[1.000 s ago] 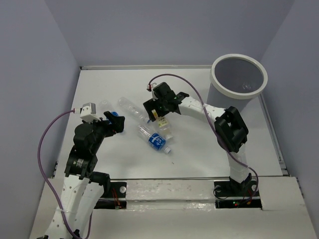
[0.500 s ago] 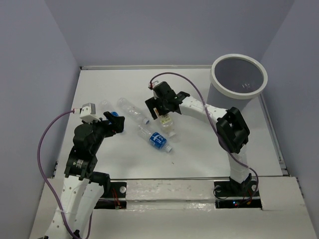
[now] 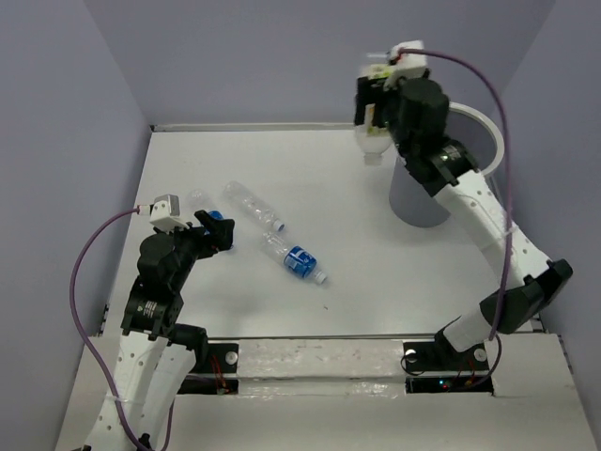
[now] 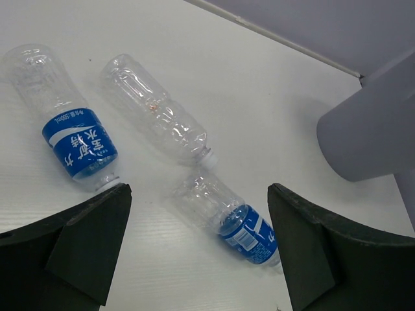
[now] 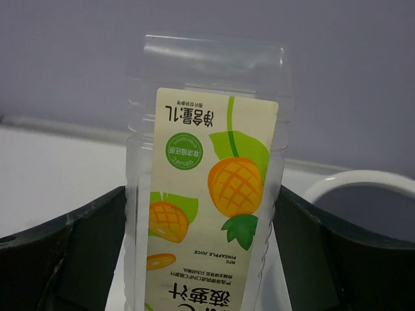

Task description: Put the plastic bottles in the bin

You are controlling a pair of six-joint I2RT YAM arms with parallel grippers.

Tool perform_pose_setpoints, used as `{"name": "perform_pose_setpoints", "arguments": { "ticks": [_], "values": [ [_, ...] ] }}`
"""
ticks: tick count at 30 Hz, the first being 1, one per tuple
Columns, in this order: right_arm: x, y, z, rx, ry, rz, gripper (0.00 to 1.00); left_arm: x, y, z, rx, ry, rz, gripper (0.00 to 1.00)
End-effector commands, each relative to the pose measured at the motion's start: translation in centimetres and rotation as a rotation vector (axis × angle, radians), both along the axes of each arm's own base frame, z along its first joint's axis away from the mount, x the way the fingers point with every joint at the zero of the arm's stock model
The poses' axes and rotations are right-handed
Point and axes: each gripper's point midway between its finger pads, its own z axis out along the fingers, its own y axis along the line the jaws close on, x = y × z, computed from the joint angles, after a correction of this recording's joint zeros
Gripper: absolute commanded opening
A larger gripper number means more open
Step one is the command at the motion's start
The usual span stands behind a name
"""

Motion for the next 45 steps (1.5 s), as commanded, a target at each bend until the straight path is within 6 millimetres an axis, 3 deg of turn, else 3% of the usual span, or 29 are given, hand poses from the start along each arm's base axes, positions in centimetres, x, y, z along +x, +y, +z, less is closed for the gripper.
{"name": "perform_pose_setpoints", "arguments": {
  "ticks": [1,2,3,4,6,7,9,11,13,14,15,16,19,22,25,28,31,32,33,34,35,36,42,43,44,45],
  "values": [
    [0.8,-14.2,9.3,0.110,-0.320,-0.389,0.52,0.0,-0.1,2.7,-0.016,-0.079,-0.001,0.96],
    [0.5,-17.7,10.2,0.123,-0.361,-0.466,0.52,0.0,-0.1,2.7,-0.015,-0.080,-0.004,0.96],
    [0.3,-19.2,11.3,0.155,-0.426,-0.499,0.52,0.0,-0.2,2.7,-0.017,-0.081,-0.005,0.96],
    [0.8,-20.5,9.7,0.141,-0.420,-0.529,0.51,0.0,-0.2,2.7,-0.015,-0.080,-0.009,0.96],
    [0.7,-23.1,10.3,0.149,-0.491,-0.589,0.51,0.0,-0.3,2.7,-0.016,-0.079,-0.013,0.96],
    [1.0,-24.9,9.8,0.135,-0.502,-0.635,0.51,0.0,-0.4,2.7,-0.017,-0.081,-0.013,0.96],
    [1.7,-26.9,8.7,0.107,-0.519,-0.659,0.51,-0.1,-0.4,2.7,-0.015,-0.079,-0.016,0.96],
    [2.5,-27.4,6.7,0.091,-0.498,-0.653,0.51,0.0,-0.4,2.7,-0.015,-0.078,-0.016,0.96],
    [2.6,-27.5,5.6,0.103,-0.489,-0.657,0.57,0.0,-0.5,2.7,-0.015,-0.078,-0.018,0.96],
    [2.2,-27.8,5.4,0.104,-0.495,-0.661,0.63,0.0,-0.5,2.7,-0.016,-0.079,-0.018,0.96],
    [2.2,-27.7,3.9,0.106,-0.481,-0.657,0.80,0.0,-0.5,2.7,-0.017,-0.079,-0.018,0.96],
    [2.0,-27.7,3.5,0.115,-0.479,-0.654,0.88,0.0,-0.5,2.7,-0.016,-0.079,-0.018,0.96],
    [1.3,-27.0,3.4,0.132,-0.479,-0.609,0.98,0.0,-0.6,2.7,-0.015,-0.076,-0.023,0.96],
    [0.2,-25.7,5.1,0.175,-0.485,-0.530,0.99,0.0,-0.7,2.6,-0.014,-0.075,-0.027,0.96],
    [0.0,-21.8,6.4,0.248,-0.421,-0.332,0.93,-0.1,-0.7,2.7,-0.016,-0.076,-0.027,0.96],
    [0.1,-15.6,5.8,0.237,-0.328,-0.149,0.94,-0.1,-0.5,2.7,-0.015,-0.080,-0.020,0.96],
    [0.2,-15.0,4.2,0.227,-0.280,-0.213,0.96,-0.1,-0.4,2.7,-0.013,-0.077,-0.014,0.96],
    [0.2,-14.2,3.2,0.245,-0.252,-0.194,0.95,0.0,-0.4,2.6,-0.013,-0.074,-0.014,0.96],
    [-0.6,-9.4,1.7,0.234,-0.200,-0.037,0.93,0.0,-0.6,2.7,-0.014,-0.075,-0.020,0.96],
    [-0.6,-9.4,1.4,0.215,-0.192,-0.036,0.93,0.0,-0.6,2.6,-0.014,-0.074,-0.021,0.96],
    [-0.8,-7.7,0.7,0.198,-0.168,0.014,0.93,0.0,-0.6,2.7,-0.014,-0.075,-0.020,0.96],
    [-1.0,-4.4,-1.0,0.176,-0.115,0.098,0.93,0.0,-0.5,2.7,-0.014,-0.075,-0.018,0.96],
    [-1.5,6.3,-7.1,0.079,0.120,0.377,0.95,0.0,0.1,2.8,-0.013,-0.075,0.016,0.96],
    [-1.6,8.7,-10.3,0.026,0.195,0.415,0.96,0.0,0.2,2.7,-0.013,-0.069,0.023,0.96],
    [-1.4,10.0,-9.4,0.023,0.182,0.439,0.96,0.0,0.6,2.7,-0.013,-0.066,0.046,0.96],
    [-1.5,11.4,-10.2,0.012,0.203,0.480,0.97,0.0,0.7,2.7,-0.016,-0.061,0.050,0.96]
  ]
}}
